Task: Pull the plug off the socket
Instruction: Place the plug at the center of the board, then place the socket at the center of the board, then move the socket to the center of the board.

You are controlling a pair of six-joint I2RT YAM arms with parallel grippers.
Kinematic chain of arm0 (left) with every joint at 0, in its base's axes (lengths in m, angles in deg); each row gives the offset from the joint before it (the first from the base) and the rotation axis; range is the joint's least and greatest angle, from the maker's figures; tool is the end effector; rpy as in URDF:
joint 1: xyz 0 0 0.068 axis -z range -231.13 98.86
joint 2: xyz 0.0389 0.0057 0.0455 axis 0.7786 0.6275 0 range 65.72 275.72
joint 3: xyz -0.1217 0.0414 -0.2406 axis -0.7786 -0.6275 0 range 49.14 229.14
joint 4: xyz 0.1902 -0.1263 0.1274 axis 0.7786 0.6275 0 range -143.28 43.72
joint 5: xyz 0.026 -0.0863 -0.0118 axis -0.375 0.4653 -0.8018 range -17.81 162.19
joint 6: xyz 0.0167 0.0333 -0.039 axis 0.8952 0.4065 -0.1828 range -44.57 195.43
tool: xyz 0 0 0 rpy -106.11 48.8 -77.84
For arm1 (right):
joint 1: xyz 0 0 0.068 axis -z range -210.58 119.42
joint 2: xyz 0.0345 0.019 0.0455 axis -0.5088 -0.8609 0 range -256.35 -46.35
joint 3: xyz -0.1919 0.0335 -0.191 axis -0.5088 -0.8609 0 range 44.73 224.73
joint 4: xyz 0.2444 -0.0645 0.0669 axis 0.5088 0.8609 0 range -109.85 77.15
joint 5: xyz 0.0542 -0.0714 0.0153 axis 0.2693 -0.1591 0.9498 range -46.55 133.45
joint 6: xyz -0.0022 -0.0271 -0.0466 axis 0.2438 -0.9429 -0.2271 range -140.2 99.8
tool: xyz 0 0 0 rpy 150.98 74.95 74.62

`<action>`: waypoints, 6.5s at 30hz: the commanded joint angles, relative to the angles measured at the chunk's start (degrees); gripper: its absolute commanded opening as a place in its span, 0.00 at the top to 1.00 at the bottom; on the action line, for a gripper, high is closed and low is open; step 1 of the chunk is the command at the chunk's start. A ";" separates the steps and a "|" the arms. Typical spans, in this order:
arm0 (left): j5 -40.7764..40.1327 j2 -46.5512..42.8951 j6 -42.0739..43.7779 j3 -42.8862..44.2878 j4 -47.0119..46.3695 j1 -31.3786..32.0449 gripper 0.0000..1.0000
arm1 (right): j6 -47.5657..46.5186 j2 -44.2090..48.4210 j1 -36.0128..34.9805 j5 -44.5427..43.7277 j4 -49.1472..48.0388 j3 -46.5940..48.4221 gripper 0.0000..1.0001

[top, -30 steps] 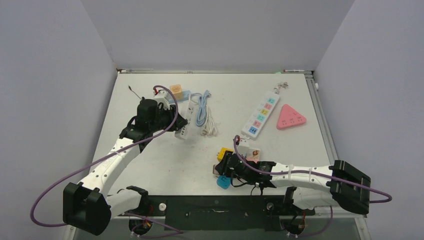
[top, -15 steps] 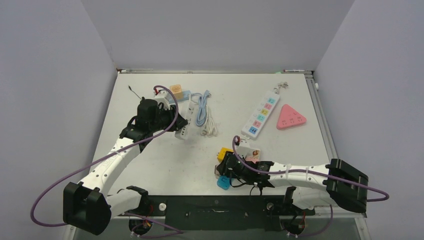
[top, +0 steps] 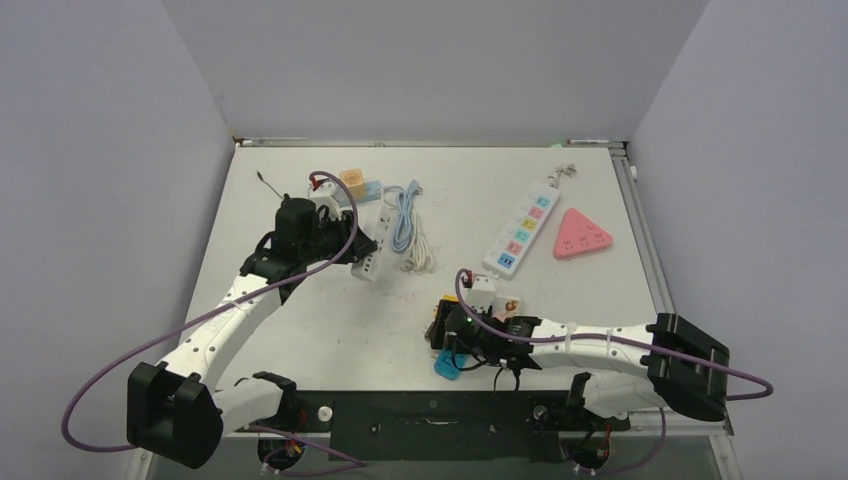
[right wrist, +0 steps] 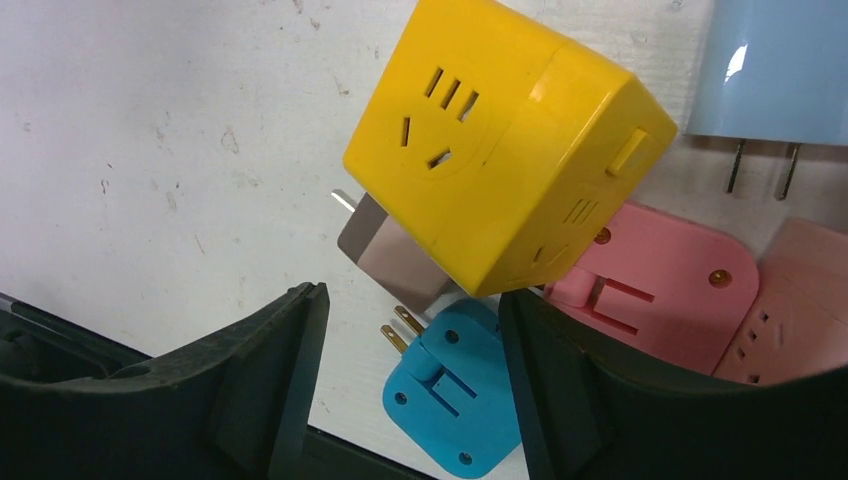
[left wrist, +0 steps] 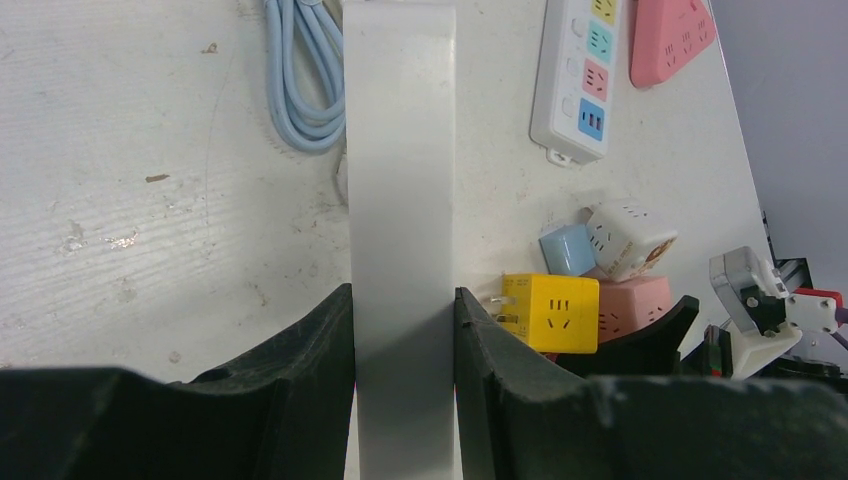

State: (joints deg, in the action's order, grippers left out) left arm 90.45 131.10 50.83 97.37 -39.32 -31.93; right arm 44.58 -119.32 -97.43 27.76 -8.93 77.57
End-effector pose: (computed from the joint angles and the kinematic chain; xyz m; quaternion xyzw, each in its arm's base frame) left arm 0.2363 -0.0941 0.2828 0.0375 0.8625 -0.3093 0.3988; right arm 0.1019 0.2140 0.1696 0.0286 0.9346 0.2486 0.2527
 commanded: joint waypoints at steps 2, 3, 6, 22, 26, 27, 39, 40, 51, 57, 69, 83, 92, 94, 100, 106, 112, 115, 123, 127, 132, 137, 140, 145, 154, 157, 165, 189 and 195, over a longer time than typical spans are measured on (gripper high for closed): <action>2.65 -0.40 0.55 0.81 -3.64 -0.39 1.00 | -1.71 2.62 -0.21 -3.15 3.88 4.25 0.30; 2.99 -0.31 0.39 0.74 -3.92 -0.39 1.00 | -2.30 3.34 -0.02 -3.51 4.45 4.82 0.27; 5.13 -0.19 0.04 0.49 -5.14 -0.39 1.00 | -4.07 5.54 1.73 -3.46 5.47 6.33 0.19; 8.23 11.63 -8.13 2.90 -16.37 9.10 1.00 | -12.40 9.98 27.55 17.55 -10.19 5.16 0.10; 4.45 18.60 -10.66 8.56 -20.31 13.36 1.00 | -13.62 12.11 31.23 18.65 -9.63 5.43 0.10; 3.39 20.70 -10.91 10.38 -20.70 14.18 1.00 | -13.88 13.20 31.96 18.60 -8.98 5.40 0.10; 0.95 46.37 -9.34 34.03 -21.50 19.60 1.00 | -15.91 31.81 36.31 1.73 7.36 6.37 0.10; 1.17 48.17 -8.69 35.93 -21.77 19.90 1.00 | -16.24 32.98 36.35 0.89 8.40 6.63 0.10; 1.83 62.06 -8.06 49.74 -20.98 20.96 1.00 | -16.73 37.92 36.35 -2.34 14.32 7.91 0.10; -0.44 64.89 -6.97 52.01 -18.08 21.04 0.90 | -16.30 38.13 36.35 -1.89 14.68 7.21 0.10; -2.32 63.91 -5.55 51.93 -14.50 21.48 0.41 | -14.70 39.08 36.35 -1.22 14.55 5.45 0.10; -4.62 53.23 0.57 52.63 -8.62 21.81 0.18 | -14.85 39.88 36.35 -1.17 15.09 6.22 0.10; -8.45 37.29 4.51 42.74 -2.84 11.76 0.13 | -15.82 40.54 36.31 -1.23 14.88 6.51 0.10; -10.66 34.71 3.59 39.29 -2.36 7.06 0.12 | -15.73 40.60 36.35 -1.00 14.68 6.09 0.10; -16.53 31.38 3.55 34.92 2.89 -5.41 0.17 | -15.33 39.91 36.35 0.03 14.30 5.57 0.10; -20.90 33.31 2.95 33.27 3.71 -10.42 0.25 | -14.71 39.10 36.35 0.68 14.22 5.22 0.10; -20.50 38.52 1.75 35.05 3.76 -10.94 0.33 | -13.98 38.82 36.35 1.30 14.61 4.54 0.10; -22.01 41.07 1.79 36.49 3.64 -10.95 0.37 | -13.79 38.78 36.35 1.19 14.78 4.43 0.10; -25.58 45.65 2.83 40.62 3.76 -10.95 0.46 | -14.23 38.26 36.35 0.33 15.49 5.13 0.10; -27.62 48.43 3.68 43.86 5.12 -10.94 0.47 | -14.46 38.10 36.35 0.61 16.18 5.51 0.10; -28.79 50.98 4.39 46.87 6.55 -10.94 0.48 | -14.72 38.88 36.35 -0.17 17.85 5.92 0.10; -28.75 53.11 3.85 49.26 7.77 -11.03 0.48 | -14.46 39.66 36.34 -0.28 18.28 6.01 0.10; -28.27 54.76 3.73 51.66 9.36 -11.26 0.49 | -14.41 39.75 36.35 -0.27 18.66 6.16 0.10; -27.46 55.90 2.78 52.03 9.95 -11.72 0.51 | -14.41 40.02 36.35 -0.44 18.99 6.27 0.10; -26.74 56.55 1.92 51.69 8.90 -12.19 0.52 | -14.50 39.89 36.35 -0.66 19.31 6.18 0.10; -26.79 57.09 2.06 51.75 8.70 -12.26 0.56 | -14.50 39.86 36.35 -0.64 19.42 6.27 0.10; -26.59 58.19 2.13 52.67 8.87 -12.61 0.59 | -14.50 39.57 36.35 -0.77 19.45 6.46 0.10; -35.59 39.85 -2.33 27.79 2.30 -6.82 0.92 | -14.59 42.70 36.35 1.07 20.38 6.11 0.10; -37.64 31.25 -6.77 18.12 -0.11 -3.27 0.92 | -14.68 43.82 36.35 1.48 21.56 6.40 0.10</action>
State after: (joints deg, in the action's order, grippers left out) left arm 54.06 168.87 47.33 119.16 -37.42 -37.33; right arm 30.15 -76.28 -61.35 28.92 11.90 82.64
